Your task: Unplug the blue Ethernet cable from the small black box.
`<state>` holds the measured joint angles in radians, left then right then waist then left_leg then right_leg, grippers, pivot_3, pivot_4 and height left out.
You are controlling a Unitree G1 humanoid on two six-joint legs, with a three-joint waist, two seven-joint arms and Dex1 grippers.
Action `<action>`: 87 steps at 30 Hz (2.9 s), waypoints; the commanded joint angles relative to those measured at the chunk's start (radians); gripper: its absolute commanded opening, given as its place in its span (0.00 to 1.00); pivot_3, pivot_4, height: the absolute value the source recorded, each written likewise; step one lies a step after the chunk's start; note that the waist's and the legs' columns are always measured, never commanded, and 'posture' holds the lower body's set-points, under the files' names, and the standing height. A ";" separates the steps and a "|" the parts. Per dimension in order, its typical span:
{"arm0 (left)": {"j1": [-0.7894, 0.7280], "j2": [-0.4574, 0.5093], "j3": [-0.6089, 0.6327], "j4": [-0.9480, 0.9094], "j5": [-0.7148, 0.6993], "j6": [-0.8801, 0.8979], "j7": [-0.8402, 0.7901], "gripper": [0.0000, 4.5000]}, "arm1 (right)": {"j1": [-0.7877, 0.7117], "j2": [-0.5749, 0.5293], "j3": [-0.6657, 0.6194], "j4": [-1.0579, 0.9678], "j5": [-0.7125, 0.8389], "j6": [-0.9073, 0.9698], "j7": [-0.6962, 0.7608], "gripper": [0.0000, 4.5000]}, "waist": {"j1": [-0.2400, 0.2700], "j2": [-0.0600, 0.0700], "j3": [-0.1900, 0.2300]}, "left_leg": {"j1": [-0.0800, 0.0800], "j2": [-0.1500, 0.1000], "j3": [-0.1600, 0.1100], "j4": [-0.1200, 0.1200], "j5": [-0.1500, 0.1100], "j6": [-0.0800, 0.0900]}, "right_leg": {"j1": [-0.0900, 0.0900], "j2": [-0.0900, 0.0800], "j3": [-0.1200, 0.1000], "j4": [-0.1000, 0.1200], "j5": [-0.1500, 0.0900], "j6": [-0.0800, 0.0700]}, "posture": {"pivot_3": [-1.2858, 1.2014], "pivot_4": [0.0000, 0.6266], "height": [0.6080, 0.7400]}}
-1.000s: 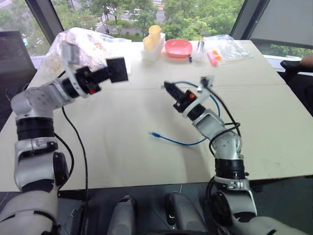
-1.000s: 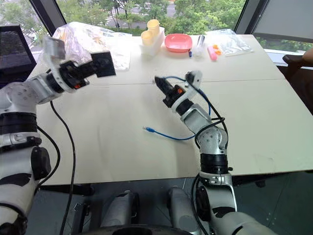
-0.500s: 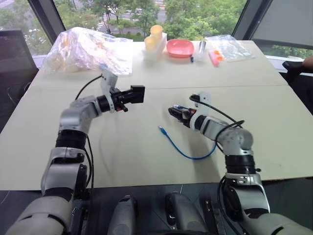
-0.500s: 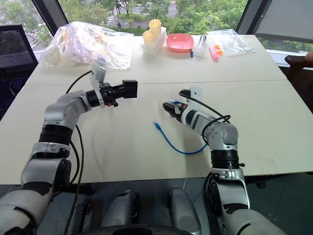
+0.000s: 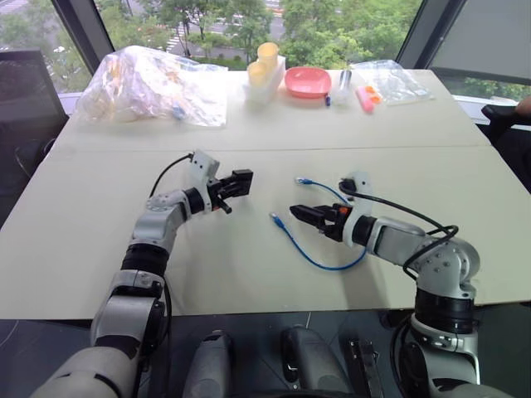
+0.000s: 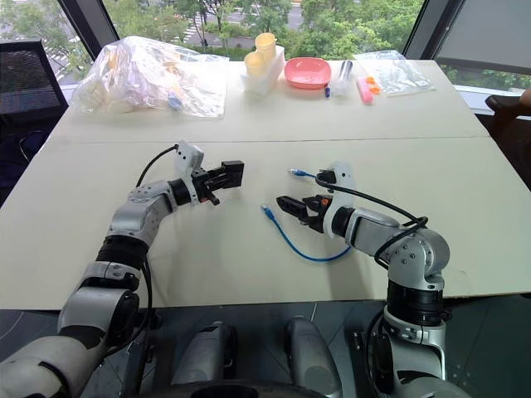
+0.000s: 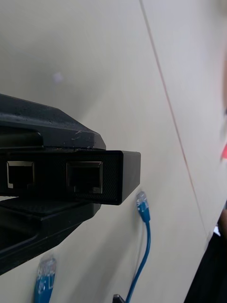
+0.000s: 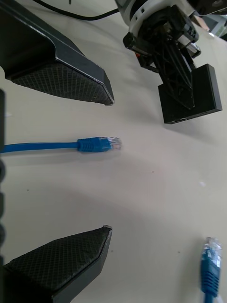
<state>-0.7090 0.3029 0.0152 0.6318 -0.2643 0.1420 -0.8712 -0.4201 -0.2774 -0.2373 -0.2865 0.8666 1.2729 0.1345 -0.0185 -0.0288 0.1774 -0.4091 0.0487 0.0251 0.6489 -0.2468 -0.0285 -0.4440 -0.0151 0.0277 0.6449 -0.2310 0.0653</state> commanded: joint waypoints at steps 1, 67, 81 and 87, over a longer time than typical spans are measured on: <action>0.009 0.002 0.026 -0.007 0.007 -0.096 0.010 0.23 | -0.007 -0.011 0.018 -0.035 -0.012 -0.057 0.037 0.95 | 0.000 0.000 0.000 | 0.000 0.000 0.000 0.000 0.000 0.000 | 0.000 0.000 0.000 0.000 0.000 0.000 | 0.52 0.24 1.00; -0.041 -0.068 0.050 -0.013 0.015 0.064 0.232 0.27 | 0.027 0.032 0.108 0.012 -0.164 -0.232 0.102 0.95 | 0.001 0.000 0.000 | 0.000 0.000 0.000 0.000 0.000 0.000 | 0.001 0.000 0.000 0.000 0.000 0.000 | 0.52 0.24 1.00; 0.010 -0.067 0.059 -0.079 0.010 0.045 0.233 0.27 | 0.047 0.033 0.098 -0.023 -0.155 -0.215 0.090 0.95 | 0.001 0.000 0.000 | 0.001 0.000 0.000 0.000 0.000 0.000 | 0.001 0.000 0.000 0.000 0.000 0.000 | 0.52 0.24 1.00; 0.064 -0.028 0.069 -0.241 -0.028 0.108 0.207 0.27 | 0.064 0.029 0.086 -0.045 -0.144 -0.216 0.094 0.95 | -0.001 0.000 0.000 | 0.001 0.000 0.000 0.000 0.000 0.000 | 0.001 0.000 0.000 0.000 0.000 0.000 | 0.52 0.24 1.00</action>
<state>-0.6482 0.2591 0.0708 0.4526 -0.2793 0.2427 -0.6579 -0.3595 -0.2459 -0.1309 -0.2807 0.7040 1.0635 0.2226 -0.0191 -0.0290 0.1774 -0.4085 0.0490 0.0250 0.6489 -0.2469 -0.0284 -0.4434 -0.0147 0.0277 0.6449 -0.2310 0.0654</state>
